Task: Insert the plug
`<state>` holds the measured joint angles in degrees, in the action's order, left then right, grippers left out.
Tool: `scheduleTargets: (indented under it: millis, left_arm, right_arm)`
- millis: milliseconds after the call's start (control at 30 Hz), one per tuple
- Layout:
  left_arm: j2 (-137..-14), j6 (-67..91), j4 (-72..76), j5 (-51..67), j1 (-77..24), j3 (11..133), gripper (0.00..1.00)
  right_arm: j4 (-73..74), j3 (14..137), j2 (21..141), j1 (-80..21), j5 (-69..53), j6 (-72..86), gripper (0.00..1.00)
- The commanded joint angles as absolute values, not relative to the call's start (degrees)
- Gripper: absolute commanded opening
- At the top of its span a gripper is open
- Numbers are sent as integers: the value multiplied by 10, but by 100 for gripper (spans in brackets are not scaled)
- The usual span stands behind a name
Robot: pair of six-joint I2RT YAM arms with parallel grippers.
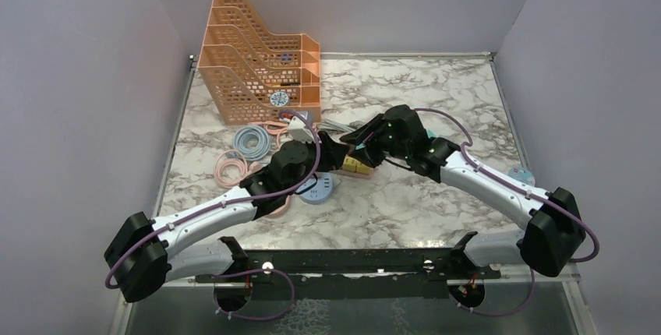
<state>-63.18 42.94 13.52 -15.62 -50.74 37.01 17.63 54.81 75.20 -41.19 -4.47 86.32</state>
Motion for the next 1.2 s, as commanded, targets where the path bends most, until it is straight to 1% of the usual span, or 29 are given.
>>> scheduleTargets:
  millis: [0,67,233,300,333,400,467,500,567,600,633,667,700,767,967,1067,1167]
  left_arm:
    - [-635,416,186,-195,-507,383,50]
    - [-647,409,188,-186,-506,392,51]
    - [-668,405,214,-168,-506,392,55]
    - [-673,402,225,-169,-506,393,55]
    - [-676,402,227,-174,-507,396,52]
    - [-678,402,228,-189,-507,398,43]
    - [-679,399,233,-199,-507,398,29]
    - [-680,392,235,-200,-506,400,23]
    - [-682,377,236,-193,-506,403,15]
    - [-683,367,236,-186,-506,404,13]
    - [-682,355,235,-178,-506,404,12]
    - [-680,346,234,-168,-506,403,12]
    - [-678,336,233,-160,-506,402,12]
    - [-671,325,220,-144,-504,400,12]
    - [-659,324,99,-51,-478,445,12]
    - [-656,354,35,-1,-454,481,12]
    - [-656,392,-11,44,-430,513,11]
  right_arm:
    - [168,571,752,-417,-47,889,40]
    - [157,570,756,-417,-55,893,40]
    - [136,562,758,-417,-67,913,40]
    - [131,562,758,-417,-72,918,40]
    - [129,562,757,-417,-74,919,41]
    - [126,565,757,-417,-76,918,41]
    - [127,568,758,-417,-74,906,43]
    - [127,570,759,-417,-71,893,46]
    - [144,575,761,-417,-59,852,58]
    - [150,577,761,-417,-50,828,68]
    - [163,580,759,-417,-37,808,75]
    - [171,582,750,-417,-24,788,80]
    - [165,576,740,-418,-12,764,84]
    - [138,553,706,-417,7,711,87]
    - [67,470,589,-417,34,528,91]
    - [28,425,535,-417,17,403,90]
    - [10,397,505,-417,-35,285,90]
